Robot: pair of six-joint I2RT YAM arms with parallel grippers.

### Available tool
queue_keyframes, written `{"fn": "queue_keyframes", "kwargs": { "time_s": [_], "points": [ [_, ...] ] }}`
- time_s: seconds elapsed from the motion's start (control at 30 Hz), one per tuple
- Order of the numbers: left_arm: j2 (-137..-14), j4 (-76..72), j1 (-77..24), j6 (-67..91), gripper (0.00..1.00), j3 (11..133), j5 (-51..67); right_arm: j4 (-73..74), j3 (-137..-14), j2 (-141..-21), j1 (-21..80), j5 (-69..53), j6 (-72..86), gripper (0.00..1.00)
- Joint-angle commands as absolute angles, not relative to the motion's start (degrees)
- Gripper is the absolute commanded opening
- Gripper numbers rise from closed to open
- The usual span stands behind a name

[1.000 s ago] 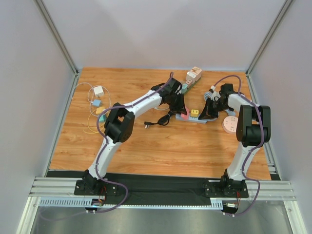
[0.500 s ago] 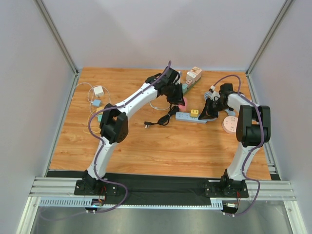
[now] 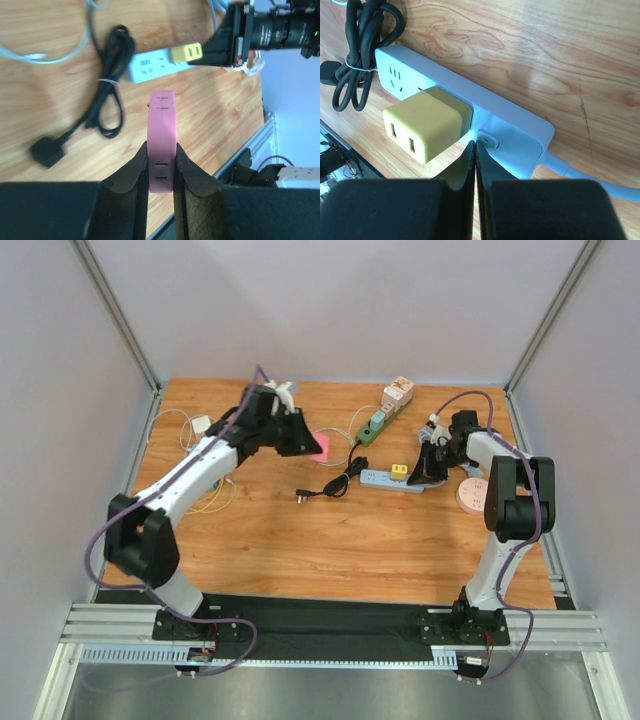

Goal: Pull the plug off the socket
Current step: Remove the plug from the socket, then place the plug at the center of the board.

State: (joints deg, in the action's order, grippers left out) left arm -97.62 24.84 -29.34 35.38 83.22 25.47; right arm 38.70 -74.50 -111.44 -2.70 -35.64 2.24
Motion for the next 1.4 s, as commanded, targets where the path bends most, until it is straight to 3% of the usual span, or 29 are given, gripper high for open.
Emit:
{"fn": "queue_keyframes", "kwargs": {
  "time_s": [0.0, 0.17, 0.47, 0.93, 1.37],
  "points": [
    [-87.8, 18.1, -22.2, 33.6, 0.00, 73.4, 26.3, 35.9, -73.4, -110.9, -2.9, -30.9, -3.2, 0.00],
    [-78.4, 14.2, -9.8, 34.2, 0.00, 59.7, 27.2, 36.2, -73.4, -108.9, -2.9, -32.9, -4.9, 0.00],
    [-76.6, 8.4, 4.1, 36.5, 0.00, 52.0, 29.3, 35.9, -73.0, -107.6, -2.9, -34.8, -6.0, 0.00],
    [-84.6, 3.9, 9.1, 37.9, 0.00, 53.0, 27.5, 36.0, -73.1, -107.2, -2.9, -35.5, -6.5, 0.00],
    [-95.5, 8.5, 13.1, 34.5, 0.05, 60.5, 25.3, 36.1, -73.0, -107.4, -3.0, -36.2, -6.6, 0.00]
  ]
}}
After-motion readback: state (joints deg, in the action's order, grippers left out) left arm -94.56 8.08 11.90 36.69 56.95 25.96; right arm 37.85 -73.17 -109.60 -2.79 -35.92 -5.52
